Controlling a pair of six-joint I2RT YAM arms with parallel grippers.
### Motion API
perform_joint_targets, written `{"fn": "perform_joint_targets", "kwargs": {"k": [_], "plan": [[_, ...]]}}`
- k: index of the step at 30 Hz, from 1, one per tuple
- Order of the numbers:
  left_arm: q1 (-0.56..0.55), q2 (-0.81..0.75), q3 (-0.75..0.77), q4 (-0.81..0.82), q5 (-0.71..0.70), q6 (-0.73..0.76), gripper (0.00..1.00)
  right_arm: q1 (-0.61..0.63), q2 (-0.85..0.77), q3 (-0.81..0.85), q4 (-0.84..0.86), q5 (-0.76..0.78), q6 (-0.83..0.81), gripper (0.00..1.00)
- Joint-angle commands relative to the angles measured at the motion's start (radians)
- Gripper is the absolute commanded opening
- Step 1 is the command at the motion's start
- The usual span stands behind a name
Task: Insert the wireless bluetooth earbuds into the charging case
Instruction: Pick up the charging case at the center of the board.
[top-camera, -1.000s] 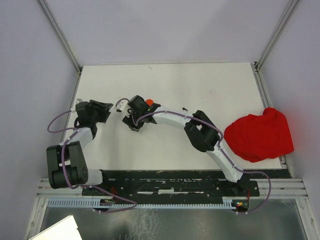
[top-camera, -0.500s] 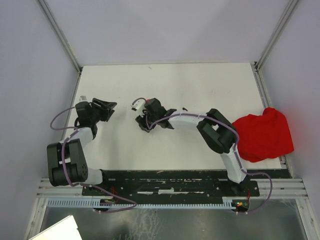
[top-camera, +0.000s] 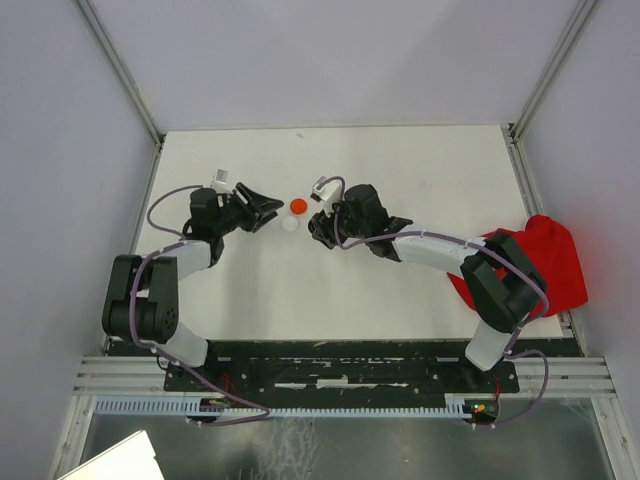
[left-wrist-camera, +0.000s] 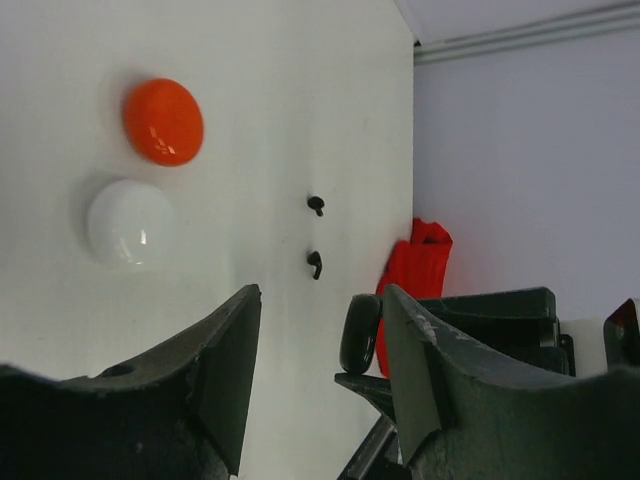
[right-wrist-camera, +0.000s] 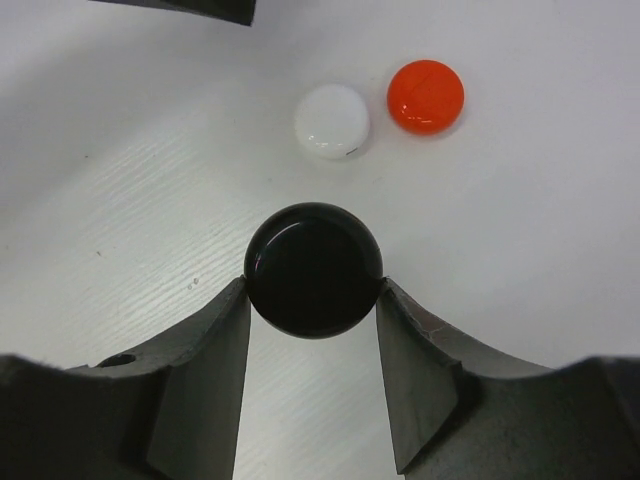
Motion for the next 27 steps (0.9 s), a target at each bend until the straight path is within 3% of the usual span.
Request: {"fn": "perform_joint_targets", "kwargs": {"k": [1, 12, 27], "plan": [[-0.071, 0.073, 0.056, 0.171, 0.094, -0.005, 0.58, -0.029, -0.087, -0.038, 0.04, -0.064, -0.027, 0.27], [-0.185, 0.16, 0.128, 0.197, 0.14, 0.005, 0.57, -0.04, -0.105, -0.037, -0.008, -0.071, -0.056, 0.27], [-0.239, 0.185, 0.168, 0.116, 0.233, 0.097, 0.56, -0.047, -0.115, -0.041, -0.011, -0.062, -0.056, 0.27]]}}
